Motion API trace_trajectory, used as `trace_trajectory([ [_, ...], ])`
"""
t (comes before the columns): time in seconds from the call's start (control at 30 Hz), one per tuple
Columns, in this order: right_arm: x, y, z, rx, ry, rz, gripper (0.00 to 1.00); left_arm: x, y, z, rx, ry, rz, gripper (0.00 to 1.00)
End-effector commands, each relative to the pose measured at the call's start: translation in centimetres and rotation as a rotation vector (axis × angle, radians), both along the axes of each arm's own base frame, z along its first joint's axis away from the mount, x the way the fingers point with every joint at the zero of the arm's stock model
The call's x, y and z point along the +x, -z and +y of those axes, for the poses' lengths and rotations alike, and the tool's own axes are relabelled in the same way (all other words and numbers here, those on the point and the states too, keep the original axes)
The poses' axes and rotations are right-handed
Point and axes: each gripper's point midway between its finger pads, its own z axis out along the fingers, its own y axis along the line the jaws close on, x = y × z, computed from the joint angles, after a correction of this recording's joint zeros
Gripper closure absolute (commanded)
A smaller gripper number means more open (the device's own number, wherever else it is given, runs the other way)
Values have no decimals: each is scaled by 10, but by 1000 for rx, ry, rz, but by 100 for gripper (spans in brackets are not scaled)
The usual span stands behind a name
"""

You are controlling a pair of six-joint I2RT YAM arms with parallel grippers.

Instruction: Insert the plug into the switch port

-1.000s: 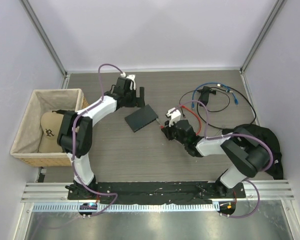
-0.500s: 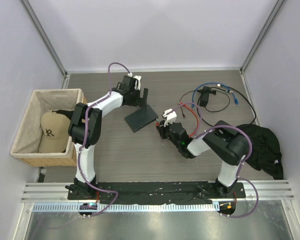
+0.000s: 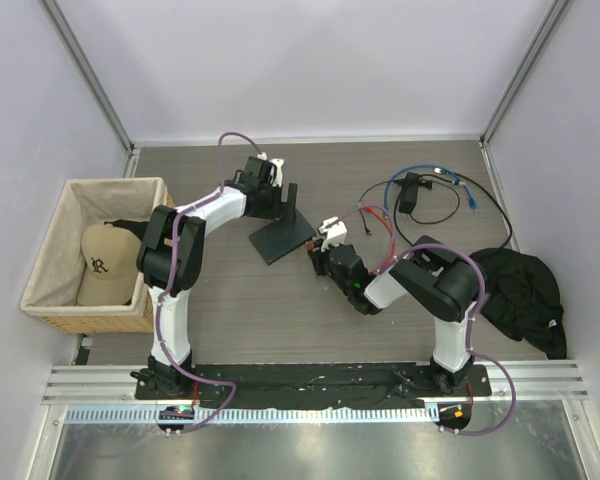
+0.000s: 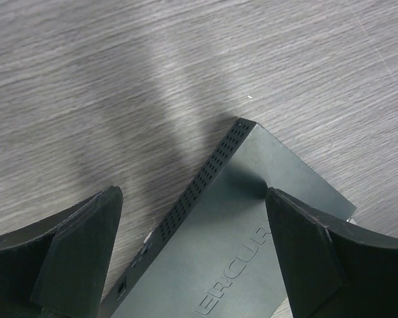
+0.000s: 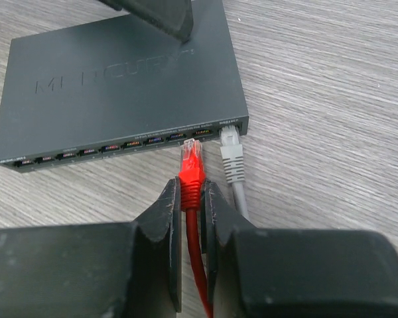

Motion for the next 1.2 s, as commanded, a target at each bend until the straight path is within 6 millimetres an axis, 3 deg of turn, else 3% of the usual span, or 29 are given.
trace_trajectory([
  [0.0, 13, -27, 14, 81, 15, -73, 99, 3, 1, -3, -28, 1, -7, 7],
  [0.77, 19, -44, 23, 188, 43, -81, 99, -11, 11, 0, -36, -24, 40, 7],
  [1.17, 15, -35, 21, 311, 62, -51, 99, -29, 26, 0, -63, -35, 110, 8],
])
